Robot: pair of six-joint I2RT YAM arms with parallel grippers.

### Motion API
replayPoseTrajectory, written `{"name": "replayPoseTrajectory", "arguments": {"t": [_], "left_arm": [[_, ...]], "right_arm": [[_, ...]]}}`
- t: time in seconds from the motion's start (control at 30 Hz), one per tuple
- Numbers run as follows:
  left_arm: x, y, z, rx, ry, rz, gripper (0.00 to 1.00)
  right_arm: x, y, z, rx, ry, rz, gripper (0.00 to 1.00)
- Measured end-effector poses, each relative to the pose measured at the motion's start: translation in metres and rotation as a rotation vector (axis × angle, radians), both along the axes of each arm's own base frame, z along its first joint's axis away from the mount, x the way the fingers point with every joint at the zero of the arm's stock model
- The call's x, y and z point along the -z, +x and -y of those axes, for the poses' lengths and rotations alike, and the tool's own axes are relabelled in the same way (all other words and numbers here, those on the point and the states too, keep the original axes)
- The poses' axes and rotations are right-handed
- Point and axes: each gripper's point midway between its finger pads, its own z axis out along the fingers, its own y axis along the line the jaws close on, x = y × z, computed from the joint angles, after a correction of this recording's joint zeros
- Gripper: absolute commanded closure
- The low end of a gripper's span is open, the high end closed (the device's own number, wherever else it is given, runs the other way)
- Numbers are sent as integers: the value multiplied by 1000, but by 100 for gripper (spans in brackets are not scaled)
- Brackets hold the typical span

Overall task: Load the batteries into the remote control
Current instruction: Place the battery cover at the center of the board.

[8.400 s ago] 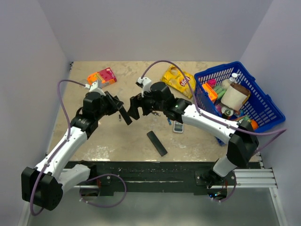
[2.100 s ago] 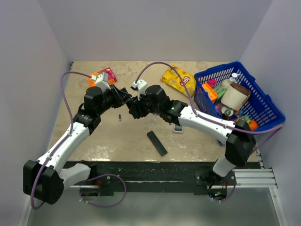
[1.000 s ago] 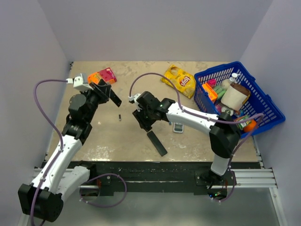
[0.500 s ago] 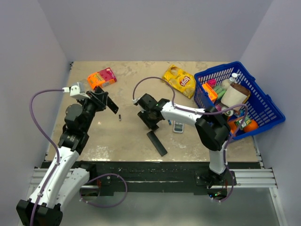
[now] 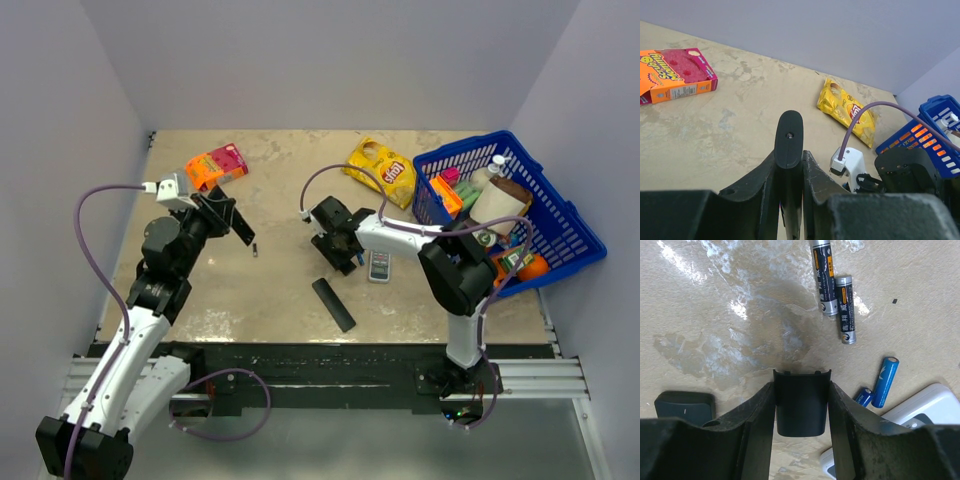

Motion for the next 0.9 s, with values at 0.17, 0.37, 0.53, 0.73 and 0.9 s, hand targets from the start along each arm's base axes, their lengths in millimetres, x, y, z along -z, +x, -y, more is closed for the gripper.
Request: {"name": "replayPoseTrajectory", "arguments": {"t": [0.17,0.37,0.53,0.73,0.9], "left_arm": [[3,0,4,20,1,-8,100],[2,-1,7,37,-1,-7,100],[2,-1,8,45,-2,-6,100],[2,-2,10,56,-7,-8,100],[0,-4,11,67,-11,-4,100]], "right_arm": [[0,0,0,-13,3,11,55],[0,0,-1,-24,10,10,44],[0,-1,-2,-27,13,7,40],[-4,-5,1,-27,12,-3,33],[-45,2,-10,-23,77,39,35]]}}
